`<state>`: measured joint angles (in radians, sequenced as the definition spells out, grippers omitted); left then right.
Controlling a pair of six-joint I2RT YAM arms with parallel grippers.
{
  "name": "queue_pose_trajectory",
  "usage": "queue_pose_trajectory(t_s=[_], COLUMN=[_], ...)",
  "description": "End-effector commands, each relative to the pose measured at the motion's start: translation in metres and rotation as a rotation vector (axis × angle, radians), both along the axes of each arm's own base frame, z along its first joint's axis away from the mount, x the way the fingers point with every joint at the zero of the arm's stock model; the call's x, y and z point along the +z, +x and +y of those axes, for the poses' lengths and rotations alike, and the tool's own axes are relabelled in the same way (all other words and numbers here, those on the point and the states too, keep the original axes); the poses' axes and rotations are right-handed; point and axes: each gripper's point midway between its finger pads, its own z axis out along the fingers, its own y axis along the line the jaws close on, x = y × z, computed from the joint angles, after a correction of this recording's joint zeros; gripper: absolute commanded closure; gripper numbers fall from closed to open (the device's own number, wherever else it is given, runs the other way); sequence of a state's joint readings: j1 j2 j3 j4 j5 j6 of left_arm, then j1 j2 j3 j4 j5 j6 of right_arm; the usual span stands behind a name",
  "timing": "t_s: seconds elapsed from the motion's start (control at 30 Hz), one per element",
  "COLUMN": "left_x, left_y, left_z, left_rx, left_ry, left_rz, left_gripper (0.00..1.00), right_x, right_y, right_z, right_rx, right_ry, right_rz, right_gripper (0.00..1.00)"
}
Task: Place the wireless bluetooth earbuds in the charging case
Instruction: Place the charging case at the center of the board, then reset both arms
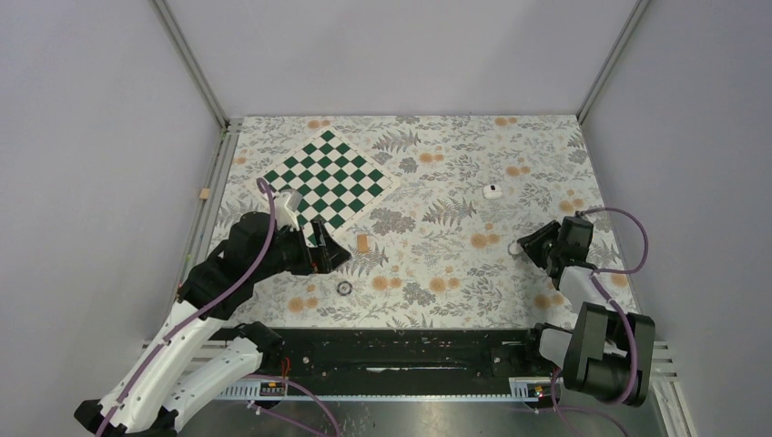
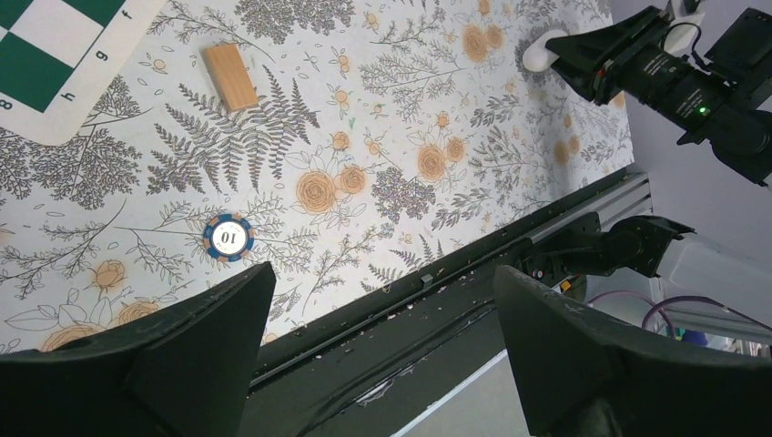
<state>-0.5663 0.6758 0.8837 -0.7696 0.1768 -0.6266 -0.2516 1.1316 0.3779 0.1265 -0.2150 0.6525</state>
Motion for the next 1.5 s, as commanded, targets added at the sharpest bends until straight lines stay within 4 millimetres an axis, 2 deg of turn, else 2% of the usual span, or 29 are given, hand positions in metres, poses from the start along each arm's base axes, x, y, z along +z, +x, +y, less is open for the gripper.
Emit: queue_pose_trajectory(t_s=[0.0, 0.07, 0.1, 0.13, 0.2, 0.3, 0.37, 0.5, 0.63, 0.83, 1.07, 1.17, 1.23, 1.47], left_x=[0.001, 0.002, 0.002, 0.003, 0.004, 0.006, 0.007, 0.01, 0.021, 0.042, 0.056, 0.056, 0.054, 0.044], left_y=[0.009, 0.009, 0.009, 0.009, 0.009, 0.01, 0.01, 0.011, 0.014, 0.031, 0.045, 0.046, 0.045, 0.041], left_z=[0.002, 0.003, 0.004, 0.004, 0.004, 0.003, 0.003, 0.003, -0.001, 0.002, 0.003, 0.005, 0.006, 0.026], left_rx=[0.05, 0.056, 0.059, 0.059, 0.059, 0.056, 0.051, 0.046, 0.029, 0.075, 0.144, 0.159, 0.166, 0.263], left_ry=[-0.007, -0.008, -0.006, -0.008, -0.011, -0.013, -0.007, 0.002, -0.007, 0.015, -0.012, -0.015, -0.016, -0.021], left_rz=[-0.011, -0.015, -0.018, -0.021, -0.025, -0.027, -0.027, -0.031, -0.053, -0.103, -0.133, -0.134, -0.136, -0.159], left_gripper=[0.07, 0.07, 0.07, 0.07, 0.07, 0.06, 0.06, 0.06, 0.01, 0.01, 0.01, 0.01, 0.01, 0.01], right_x=[-0.012, -0.017, -0.019, -0.019, -0.017, -0.005, 0.008, 0.043, 0.095, 0.169, 0.223, 0.233, 0.231, 0.196], right_y=[0.0, -0.003, -0.005, -0.006, -0.01, -0.015, -0.018, -0.027, -0.02, -0.018, -0.028, -0.032, -0.034, -0.036], right_z=[-0.01, -0.011, -0.011, -0.01, -0.011, -0.018, -0.029, -0.042, -0.034, -0.008, 0.036, 0.054, 0.061, 0.07], right_rx=[-0.057, -0.067, -0.07, -0.074, -0.084, -0.135, -0.177, -0.229, -0.169, 0.029, 0.21, 0.296, 0.335, 0.414], right_ry=[-0.012, -0.008, -0.005, -0.001, -0.004, -0.036, -0.087, -0.164, -0.161, -0.192, -0.34, -0.348, -0.386, -0.439], right_rz=[0.028, 0.052, 0.063, 0.069, 0.069, 0.03, 0.002, -0.046, -0.102, -0.162, -0.251, -0.277, -0.262, -0.177], right_gripper=[0.97, 0.85, 0.73, 0.55, 0.34, 0.09, 0.02, 0.01, 0.0, 0.0, 0.0, 0.01, 0.0, 0.01])
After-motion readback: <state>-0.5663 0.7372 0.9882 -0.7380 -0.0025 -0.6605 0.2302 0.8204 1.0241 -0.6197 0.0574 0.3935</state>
